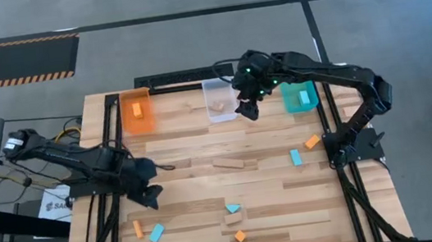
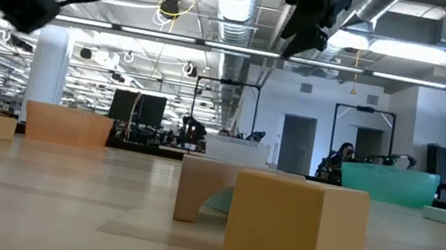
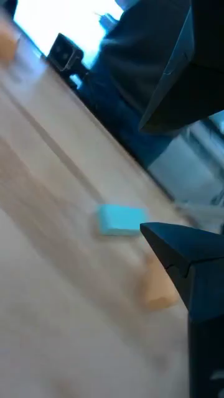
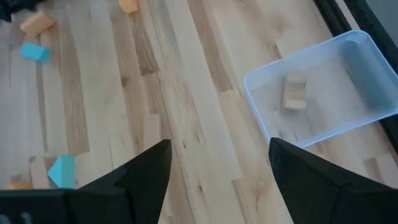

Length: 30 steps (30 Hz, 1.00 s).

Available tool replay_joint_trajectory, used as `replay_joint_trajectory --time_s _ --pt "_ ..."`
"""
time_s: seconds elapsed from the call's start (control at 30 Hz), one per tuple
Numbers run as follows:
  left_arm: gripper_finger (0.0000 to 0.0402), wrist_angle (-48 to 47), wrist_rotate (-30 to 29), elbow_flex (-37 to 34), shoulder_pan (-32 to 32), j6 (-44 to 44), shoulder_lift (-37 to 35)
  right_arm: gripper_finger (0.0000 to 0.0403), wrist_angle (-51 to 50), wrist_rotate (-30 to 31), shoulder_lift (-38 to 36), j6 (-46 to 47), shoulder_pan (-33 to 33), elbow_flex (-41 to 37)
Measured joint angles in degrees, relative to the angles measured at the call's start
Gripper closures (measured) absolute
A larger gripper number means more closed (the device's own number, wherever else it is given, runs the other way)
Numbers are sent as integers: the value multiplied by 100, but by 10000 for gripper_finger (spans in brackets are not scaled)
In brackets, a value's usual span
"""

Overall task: Sort & place blocks by color
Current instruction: Put the orange rectangle block into the orange bin

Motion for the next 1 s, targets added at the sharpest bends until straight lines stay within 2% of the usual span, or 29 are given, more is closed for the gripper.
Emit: replay_joint_trajectory --time_s 0.17,0.3,0.47,0.57,0.77,1.0 --pt "168 11 -185 71 -681 -2257 30 111 -37 -7 16 -301 -52 -119" --pt "168 7 -286 76 -1405 -3442 30 111 0 -16 16 -363 -53 -355" --pt "168 -11 -709 30 -2241 -4643 30 111 -28 -138 18 -367 -50 -608" --pt "168 -71 -797 -94 -2480 -4858 163 111 147 -173 18 -358 -12 -776" --pt "168 44 -1077 -147 -2508 -4745 849 111 173 -210 20 -345 48 -909" --pt "168 183 -882 -145 -2620 -4739 1395 111 227 -210 18 -345 52 -907"
